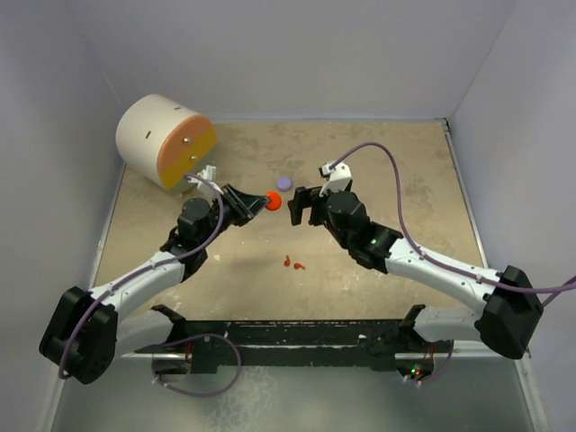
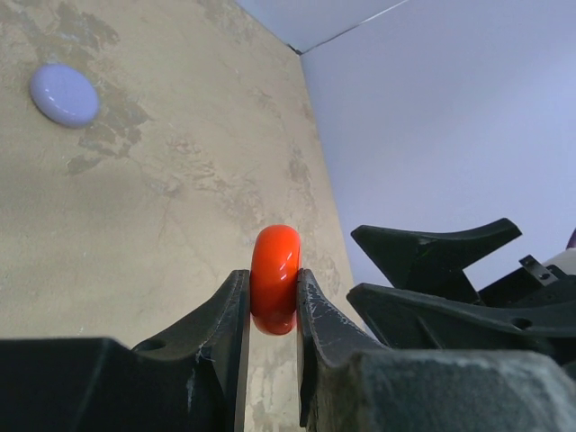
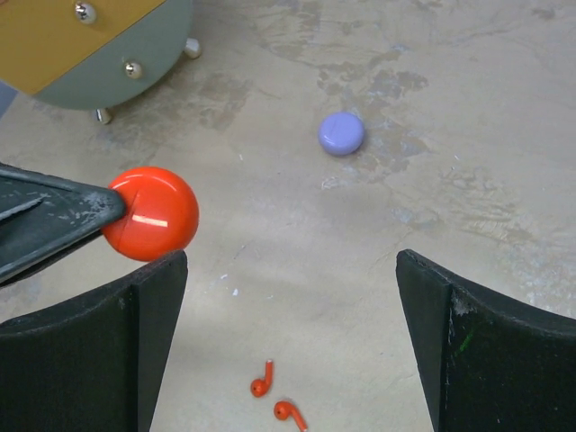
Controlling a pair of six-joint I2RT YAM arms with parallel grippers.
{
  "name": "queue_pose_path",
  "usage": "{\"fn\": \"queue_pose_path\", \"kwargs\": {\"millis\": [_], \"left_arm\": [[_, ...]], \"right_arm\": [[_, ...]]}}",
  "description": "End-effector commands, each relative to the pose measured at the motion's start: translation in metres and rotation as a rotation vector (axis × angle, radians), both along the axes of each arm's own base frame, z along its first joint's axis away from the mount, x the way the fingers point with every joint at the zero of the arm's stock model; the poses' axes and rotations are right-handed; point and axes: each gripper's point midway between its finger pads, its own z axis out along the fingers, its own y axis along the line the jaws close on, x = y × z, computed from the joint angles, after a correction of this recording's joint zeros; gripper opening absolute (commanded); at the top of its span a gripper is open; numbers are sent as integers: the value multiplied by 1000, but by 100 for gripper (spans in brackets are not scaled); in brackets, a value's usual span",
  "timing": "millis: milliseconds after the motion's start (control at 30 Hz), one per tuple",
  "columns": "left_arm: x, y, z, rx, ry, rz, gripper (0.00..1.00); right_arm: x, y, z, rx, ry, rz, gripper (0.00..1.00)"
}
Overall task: Insert the wireless bluetooth earbuds into the charging case
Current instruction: Pick up the charging case at the center of the board.
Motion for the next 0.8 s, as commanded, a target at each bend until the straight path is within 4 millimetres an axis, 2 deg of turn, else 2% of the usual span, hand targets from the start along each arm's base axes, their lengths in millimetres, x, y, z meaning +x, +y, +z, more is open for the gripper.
{"fn": "queue_pose_path", "kwargs": {"millis": [0,167,233,500,633,767], "left_arm": [[-5,-3,33,-35,-85,-36,0],[-5,-7,39,-56,-87,-55,0],[-5,-9,44,-65,-88,-66,0],[2,-20,54,-60,-57,-101,0],[2,-23,53,-65,-40,-117,0],[4,-23,43,-63,-31,-109,0]], "right_arm": [[4,-5,23,44,-7,-57,100],[0,-10,29,72,0,-76,100],[4,-11,44,94,-18,-98,100],[12,2,61,91,15,-100,100],[3,6,66,151,53,-71,100],[-9,-1,67,239,52,-69,100]]}}
